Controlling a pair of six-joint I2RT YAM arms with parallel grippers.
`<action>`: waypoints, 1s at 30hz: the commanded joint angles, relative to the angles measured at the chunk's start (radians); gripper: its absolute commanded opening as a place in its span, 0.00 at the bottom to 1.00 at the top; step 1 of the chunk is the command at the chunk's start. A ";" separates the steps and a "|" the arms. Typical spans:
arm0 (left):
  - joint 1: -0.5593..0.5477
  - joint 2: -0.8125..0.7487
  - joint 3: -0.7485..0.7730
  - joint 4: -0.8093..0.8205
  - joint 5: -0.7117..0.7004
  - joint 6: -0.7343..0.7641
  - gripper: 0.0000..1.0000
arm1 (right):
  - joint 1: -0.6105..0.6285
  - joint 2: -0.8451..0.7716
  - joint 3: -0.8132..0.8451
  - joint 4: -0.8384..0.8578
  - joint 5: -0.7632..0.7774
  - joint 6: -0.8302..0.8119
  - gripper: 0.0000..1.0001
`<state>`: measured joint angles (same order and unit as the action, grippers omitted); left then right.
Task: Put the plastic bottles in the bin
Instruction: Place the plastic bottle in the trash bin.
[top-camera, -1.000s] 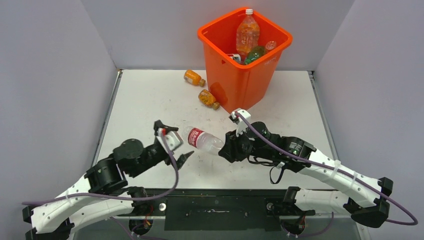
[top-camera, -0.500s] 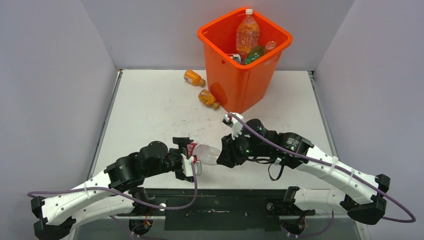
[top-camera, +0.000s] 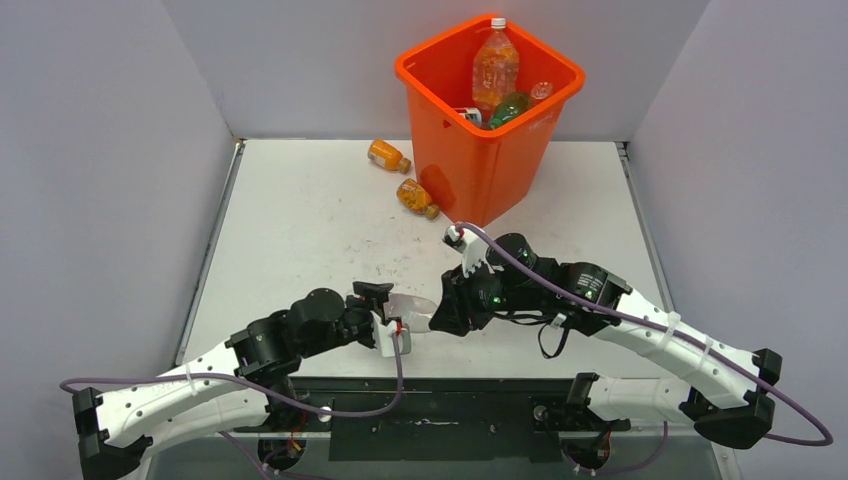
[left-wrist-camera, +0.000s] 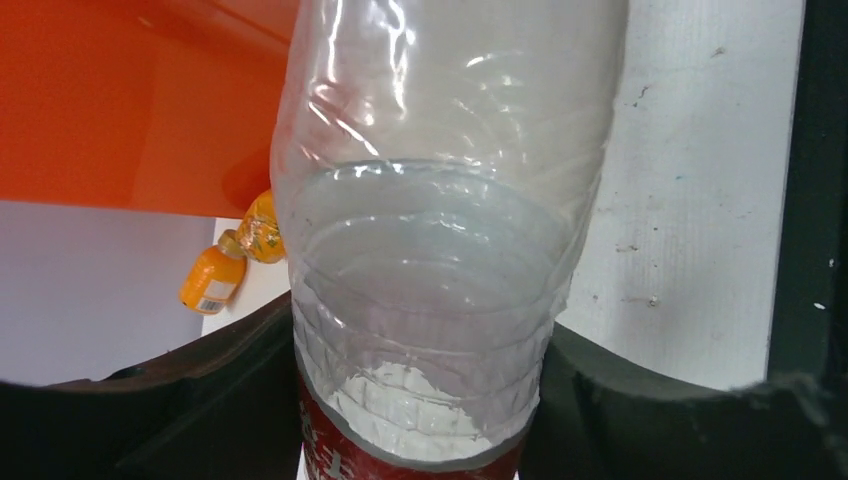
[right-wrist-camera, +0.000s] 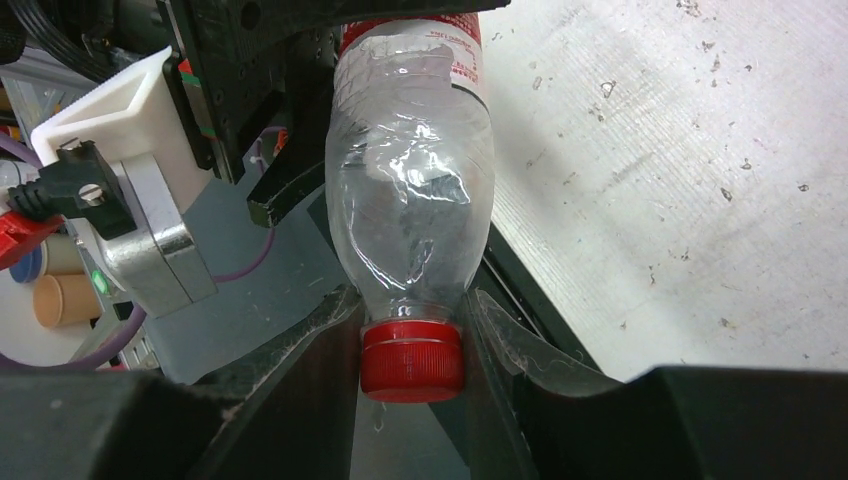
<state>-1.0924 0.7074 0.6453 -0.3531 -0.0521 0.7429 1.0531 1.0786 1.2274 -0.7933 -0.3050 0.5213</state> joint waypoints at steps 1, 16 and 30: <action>-0.006 -0.035 0.007 0.130 -0.003 -0.039 0.49 | -0.004 -0.013 0.064 0.056 -0.004 -0.009 0.13; -0.010 0.043 -0.044 0.622 0.220 -0.940 0.37 | 0.035 -0.482 -0.379 0.840 0.454 -0.024 0.94; -0.067 0.129 -0.015 0.634 0.166 -1.112 0.40 | 0.041 -0.334 -0.393 1.014 0.436 -0.056 0.95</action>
<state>-1.1534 0.8421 0.5880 0.2283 0.1303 -0.3275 1.0821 0.7006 0.8009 0.1421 0.1463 0.4808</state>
